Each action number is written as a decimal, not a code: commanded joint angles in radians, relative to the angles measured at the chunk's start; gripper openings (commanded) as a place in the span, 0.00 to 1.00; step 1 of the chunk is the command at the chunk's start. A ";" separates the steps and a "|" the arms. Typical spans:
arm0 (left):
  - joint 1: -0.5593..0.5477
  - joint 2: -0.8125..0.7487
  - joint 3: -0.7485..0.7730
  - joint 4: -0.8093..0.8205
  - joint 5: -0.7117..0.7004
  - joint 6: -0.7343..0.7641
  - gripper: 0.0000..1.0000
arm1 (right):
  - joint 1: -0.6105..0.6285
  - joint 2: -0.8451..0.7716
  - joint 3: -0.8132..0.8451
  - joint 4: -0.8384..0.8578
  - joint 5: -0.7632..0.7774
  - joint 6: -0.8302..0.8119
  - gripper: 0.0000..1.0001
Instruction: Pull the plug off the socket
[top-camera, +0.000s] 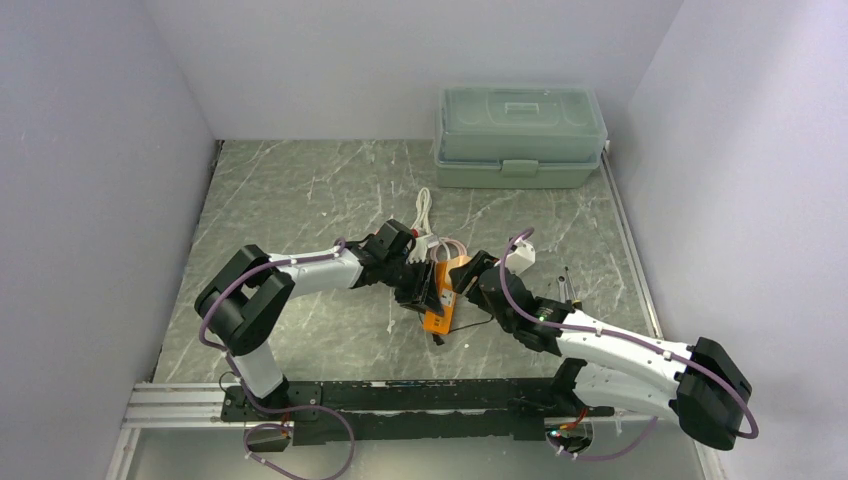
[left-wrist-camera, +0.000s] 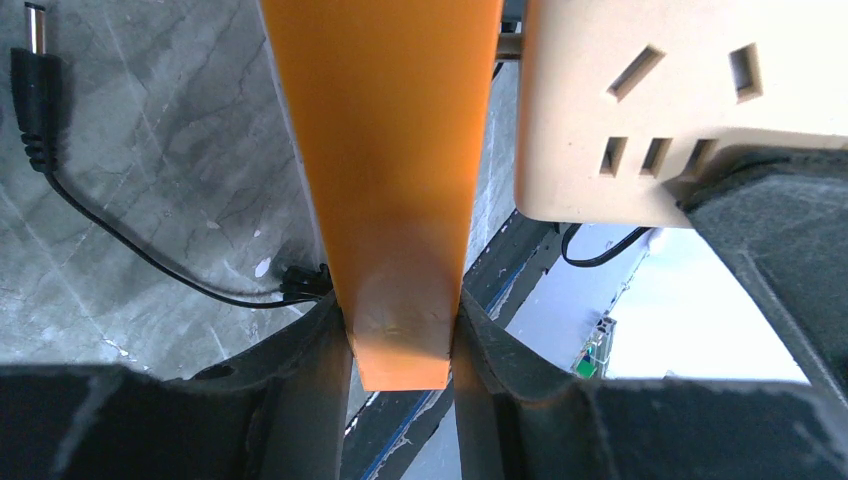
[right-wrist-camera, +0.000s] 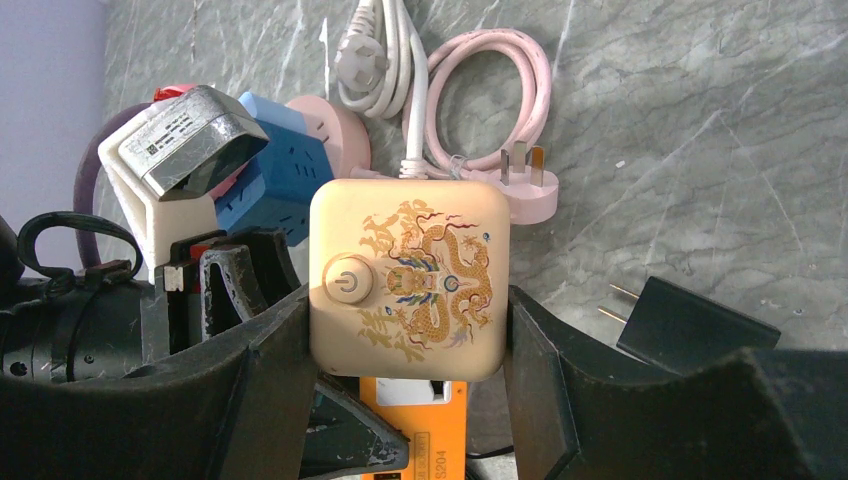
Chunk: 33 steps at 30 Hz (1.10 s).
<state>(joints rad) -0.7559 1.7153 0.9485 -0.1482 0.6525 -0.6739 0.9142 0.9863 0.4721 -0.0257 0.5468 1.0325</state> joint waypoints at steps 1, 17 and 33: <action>0.006 -0.037 0.024 0.005 -0.020 0.019 0.00 | -0.003 -0.010 0.040 0.101 0.004 0.006 0.00; 0.006 -0.018 0.042 -0.047 -0.049 0.030 0.00 | 0.099 0.088 0.148 -0.008 0.147 0.017 0.00; 0.015 -0.067 0.022 0.002 -0.026 0.028 0.00 | -0.035 -0.038 -0.008 0.128 -0.020 0.049 0.00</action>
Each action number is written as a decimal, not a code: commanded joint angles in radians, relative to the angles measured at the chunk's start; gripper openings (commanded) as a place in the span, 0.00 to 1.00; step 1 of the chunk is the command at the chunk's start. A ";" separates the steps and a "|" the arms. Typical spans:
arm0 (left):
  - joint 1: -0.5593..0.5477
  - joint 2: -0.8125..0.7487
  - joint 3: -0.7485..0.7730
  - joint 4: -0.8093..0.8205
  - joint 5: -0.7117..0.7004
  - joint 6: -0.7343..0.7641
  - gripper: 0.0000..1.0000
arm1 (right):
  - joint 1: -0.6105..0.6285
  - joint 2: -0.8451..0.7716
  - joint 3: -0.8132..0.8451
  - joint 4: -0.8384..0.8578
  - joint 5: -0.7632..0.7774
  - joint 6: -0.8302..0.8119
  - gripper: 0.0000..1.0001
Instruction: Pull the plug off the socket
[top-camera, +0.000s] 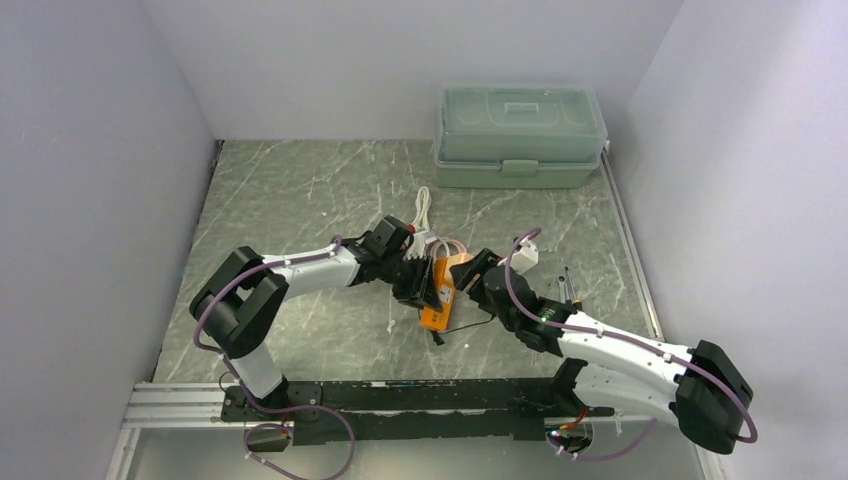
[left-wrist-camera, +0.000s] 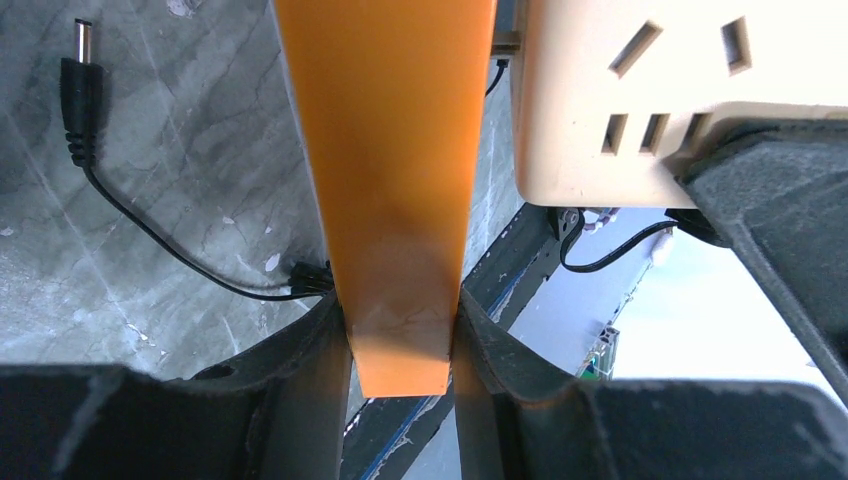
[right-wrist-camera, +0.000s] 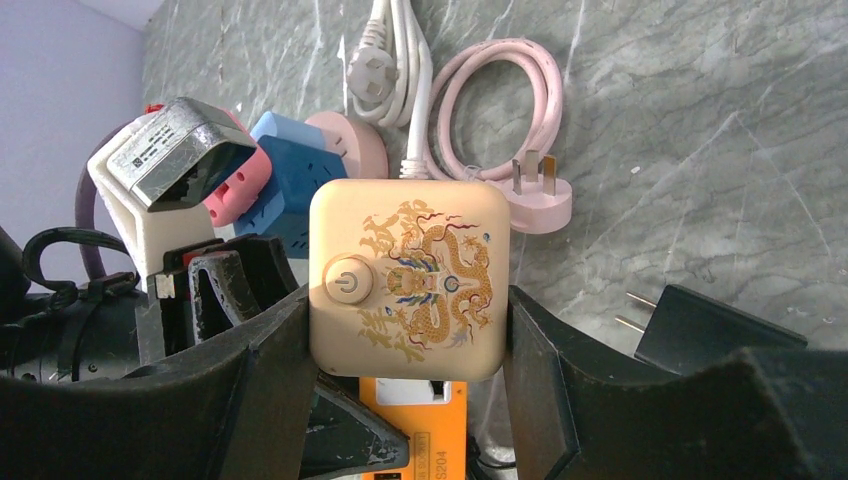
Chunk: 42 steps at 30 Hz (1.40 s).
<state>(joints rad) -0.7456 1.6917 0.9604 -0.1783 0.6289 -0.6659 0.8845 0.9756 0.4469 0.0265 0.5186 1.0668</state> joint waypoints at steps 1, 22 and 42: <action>0.003 -0.041 0.014 0.026 -0.007 0.020 0.00 | -0.005 -0.025 0.026 0.063 0.017 0.011 0.00; 0.011 -0.018 0.029 -0.020 -0.038 0.022 0.00 | 0.113 0.027 0.140 -0.103 0.225 0.009 0.00; 0.007 -0.104 0.144 -0.012 -0.068 0.117 0.00 | -0.401 -0.059 0.137 -0.228 -0.120 -0.292 0.00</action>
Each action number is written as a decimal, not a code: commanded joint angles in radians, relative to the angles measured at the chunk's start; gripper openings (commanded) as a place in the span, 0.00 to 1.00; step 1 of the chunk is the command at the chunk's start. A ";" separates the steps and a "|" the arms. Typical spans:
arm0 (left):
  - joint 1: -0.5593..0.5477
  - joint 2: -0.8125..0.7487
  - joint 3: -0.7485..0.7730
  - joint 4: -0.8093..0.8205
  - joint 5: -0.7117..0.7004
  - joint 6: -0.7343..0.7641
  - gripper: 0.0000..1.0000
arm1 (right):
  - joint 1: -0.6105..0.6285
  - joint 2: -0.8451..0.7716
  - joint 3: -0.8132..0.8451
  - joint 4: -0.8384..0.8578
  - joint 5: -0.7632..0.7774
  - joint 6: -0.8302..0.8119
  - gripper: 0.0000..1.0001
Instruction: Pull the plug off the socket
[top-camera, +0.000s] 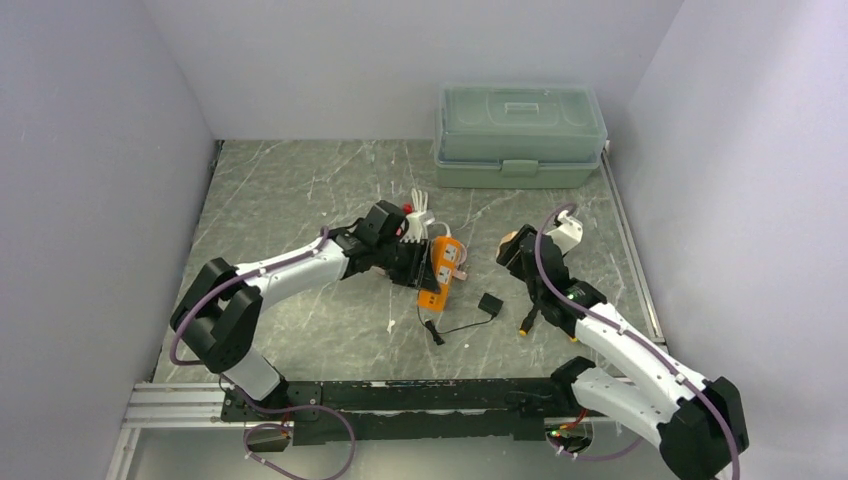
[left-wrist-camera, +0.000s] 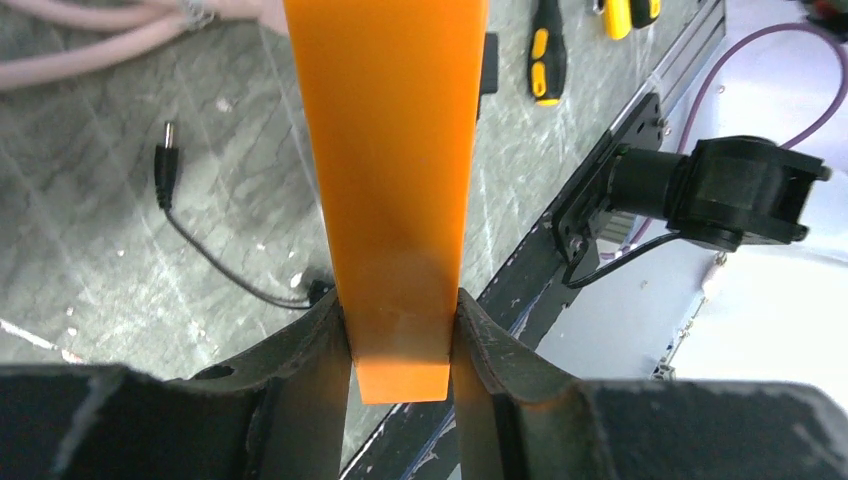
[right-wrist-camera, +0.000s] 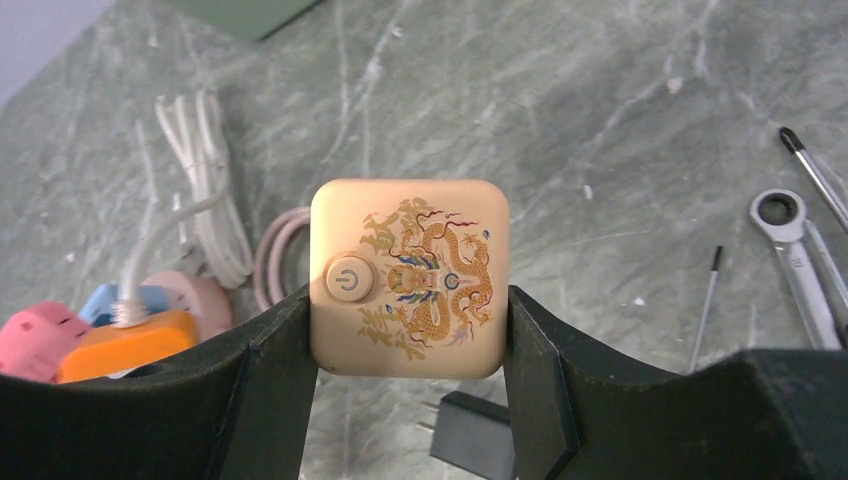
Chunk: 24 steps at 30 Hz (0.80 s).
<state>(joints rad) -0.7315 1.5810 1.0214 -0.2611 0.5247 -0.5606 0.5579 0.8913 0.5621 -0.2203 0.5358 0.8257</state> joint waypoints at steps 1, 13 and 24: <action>-0.013 0.020 0.094 0.083 0.045 0.002 0.00 | -0.102 0.035 0.019 0.015 -0.155 -0.047 0.00; -0.132 0.267 0.310 -0.022 0.038 0.071 0.00 | -0.283 0.080 -0.075 0.069 -0.376 -0.037 0.09; -0.144 0.426 0.433 -0.165 -0.050 0.170 0.04 | -0.303 0.128 -0.120 0.127 -0.429 -0.026 0.36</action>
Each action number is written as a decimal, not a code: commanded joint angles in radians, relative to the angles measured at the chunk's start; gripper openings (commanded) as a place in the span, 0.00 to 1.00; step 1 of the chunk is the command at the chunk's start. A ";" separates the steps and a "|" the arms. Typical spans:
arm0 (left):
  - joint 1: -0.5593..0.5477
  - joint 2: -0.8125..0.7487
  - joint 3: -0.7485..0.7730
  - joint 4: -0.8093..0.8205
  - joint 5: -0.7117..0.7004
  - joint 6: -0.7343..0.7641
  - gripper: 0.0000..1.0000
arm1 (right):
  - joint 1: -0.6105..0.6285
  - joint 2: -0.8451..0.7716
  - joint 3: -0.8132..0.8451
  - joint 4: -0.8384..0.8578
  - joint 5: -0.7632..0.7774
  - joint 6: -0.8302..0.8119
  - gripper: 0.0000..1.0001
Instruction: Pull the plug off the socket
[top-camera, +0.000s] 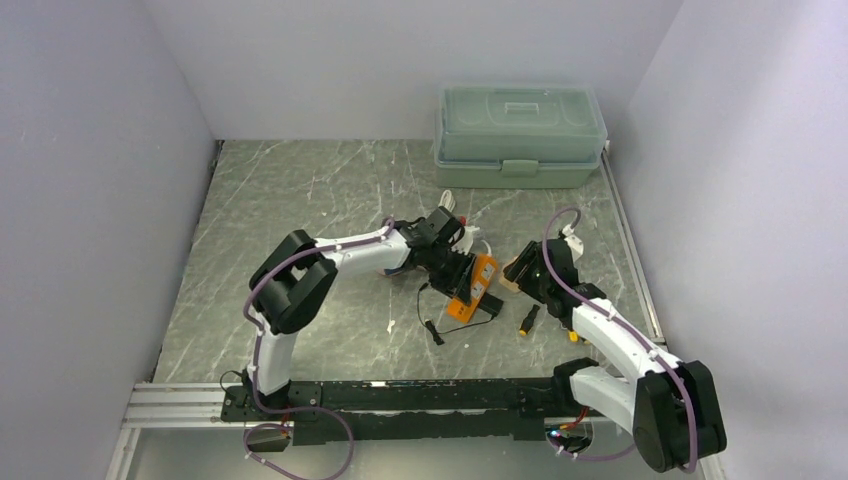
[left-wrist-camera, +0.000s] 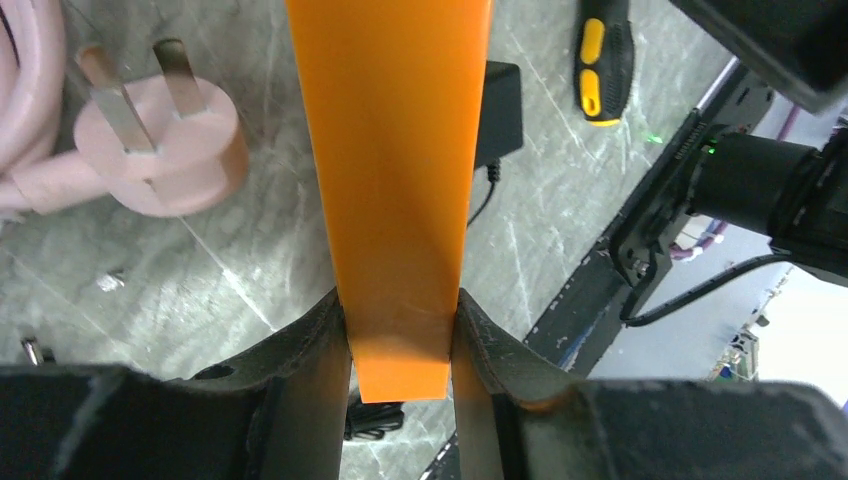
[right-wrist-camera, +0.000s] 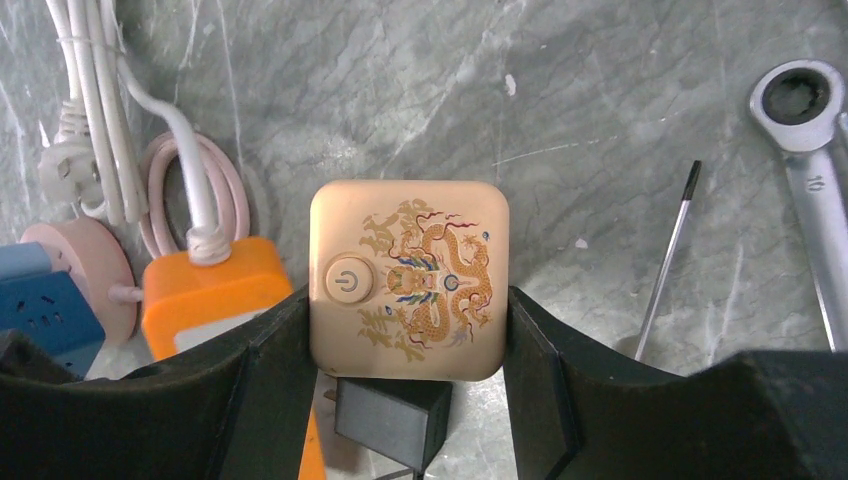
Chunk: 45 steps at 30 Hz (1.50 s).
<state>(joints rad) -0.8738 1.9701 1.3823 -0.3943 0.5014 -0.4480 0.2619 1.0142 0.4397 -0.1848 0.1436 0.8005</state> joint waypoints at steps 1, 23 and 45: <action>-0.001 0.045 0.077 -0.041 -0.040 0.060 0.06 | -0.007 0.008 0.003 0.092 -0.038 -0.001 0.37; 0.001 -0.051 0.078 -0.071 -0.174 0.134 0.90 | -0.007 -0.131 0.019 0.003 0.059 -0.068 0.97; 0.609 -0.613 -0.201 -0.047 -0.092 0.060 0.96 | 0.354 -0.029 0.177 0.193 -0.061 -0.112 0.94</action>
<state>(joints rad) -0.3916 1.3342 1.2278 -0.4503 0.3073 -0.2989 0.4438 0.9192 0.6064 -0.1299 -0.0017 0.6415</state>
